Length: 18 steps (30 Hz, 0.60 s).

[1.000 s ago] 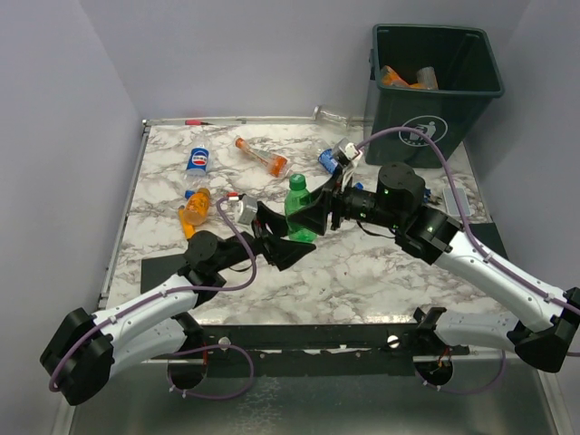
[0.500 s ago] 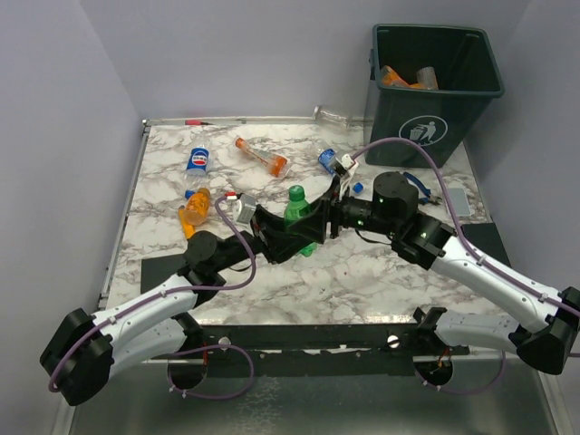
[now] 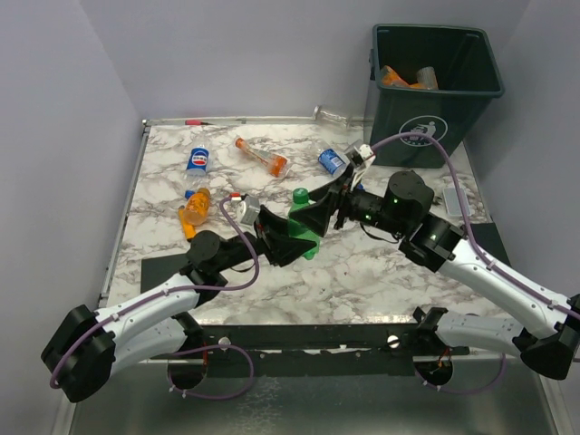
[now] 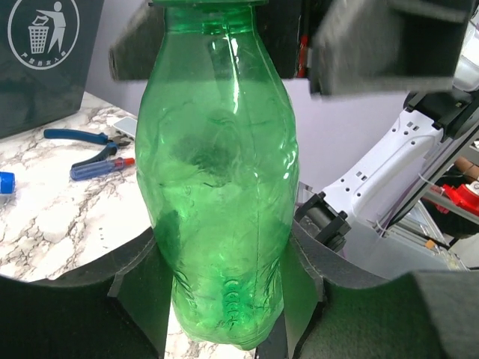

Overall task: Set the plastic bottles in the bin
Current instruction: Place the plastic bottle in the trash bin.

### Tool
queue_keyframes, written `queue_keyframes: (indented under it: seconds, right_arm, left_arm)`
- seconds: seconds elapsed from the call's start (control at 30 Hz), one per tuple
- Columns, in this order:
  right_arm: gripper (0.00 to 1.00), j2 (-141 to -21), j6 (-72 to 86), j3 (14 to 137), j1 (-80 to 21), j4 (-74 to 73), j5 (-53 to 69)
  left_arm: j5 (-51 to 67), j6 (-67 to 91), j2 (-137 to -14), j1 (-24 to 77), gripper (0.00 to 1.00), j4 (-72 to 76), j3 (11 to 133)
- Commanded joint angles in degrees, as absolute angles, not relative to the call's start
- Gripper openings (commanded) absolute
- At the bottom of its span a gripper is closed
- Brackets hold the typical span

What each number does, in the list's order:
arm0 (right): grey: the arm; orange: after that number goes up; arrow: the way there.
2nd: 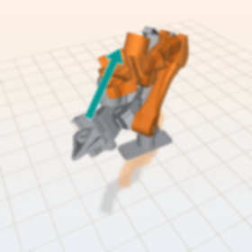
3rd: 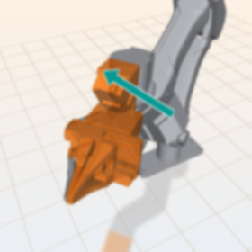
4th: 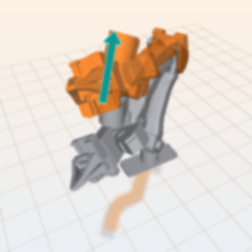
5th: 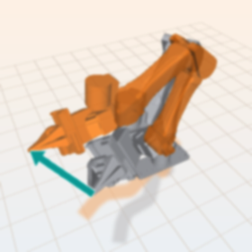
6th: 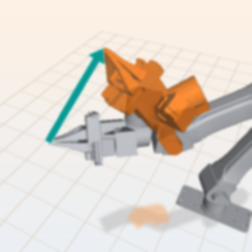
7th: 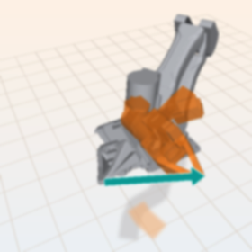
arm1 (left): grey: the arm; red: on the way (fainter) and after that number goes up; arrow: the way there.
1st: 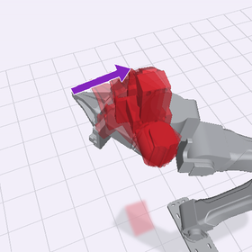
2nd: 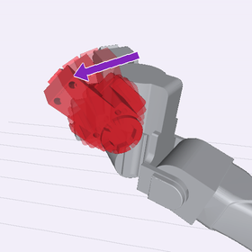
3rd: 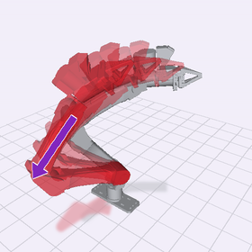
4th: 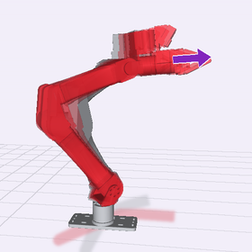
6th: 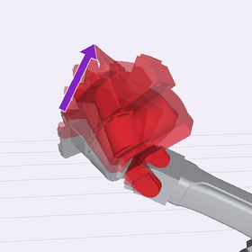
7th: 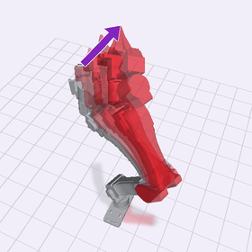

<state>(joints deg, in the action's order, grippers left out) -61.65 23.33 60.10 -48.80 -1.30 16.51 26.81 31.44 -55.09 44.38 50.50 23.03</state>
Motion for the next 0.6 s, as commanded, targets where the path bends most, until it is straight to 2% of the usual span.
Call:
queue_keyframes:
  seconds: [0.0,0.13,0.23,0.33,0.4,0.43,0.47,0.5,0.57]
  right_arm:
    - [0.81,-62.3,23.1,64.1,-49.0,0.5,11.3]
    - [0.72,-65.1,23.3,65.6,-49.0,0.2,12.7]
    - [0.56,-66.0,23.7,65.8,-49.0,0.2,12.7]
    - [0.46,-66.4,23.7,65.9,-49.0,-1.6,12.9]
    - [0.48,-66.6,23.8,66.1,-49.0,-2.5,13.3]
    - [0.52,-66.7,23.7,66.3,-49.0,-3.1,13.6]
    - [0.6,-66.7,23.7,66.5,-49.1,-3.7,13.8]
    - [0.63,-66.7,23.6,66.6,-49.0,-4.3,13.7]
    - [0.6,-66.5,23.4,66.6,-49.0,-5.2,13.0]
  left_arm:
    - [28.1,30.3,-55.2,44.7,0.23,51.6,24.1]
    - [28.1,30.1,-54.9,44.6,0.23,51.4,24.1]
    - [28.0,29.9,-54.6,44.7,0.23,51.1,24.2]
    - [27.8,29.7,-54.4,44.7,0.23,50.9,24.2]
    - [27.7,29.7,-54.4,44.7,0.23,50.8,24.2]
    - [27.6,29.6,-54.3,44.7,0.23,50.8,24.2]
    - [27.6,29.6,-54.3,44.7,0.23,50.7,24.2]
    - [27.6,29.6,-54.3,44.7,0.23,50.6,24.2]
    - [27.6,29.5,-54.4,44.7,0.23,50.6,24.3]
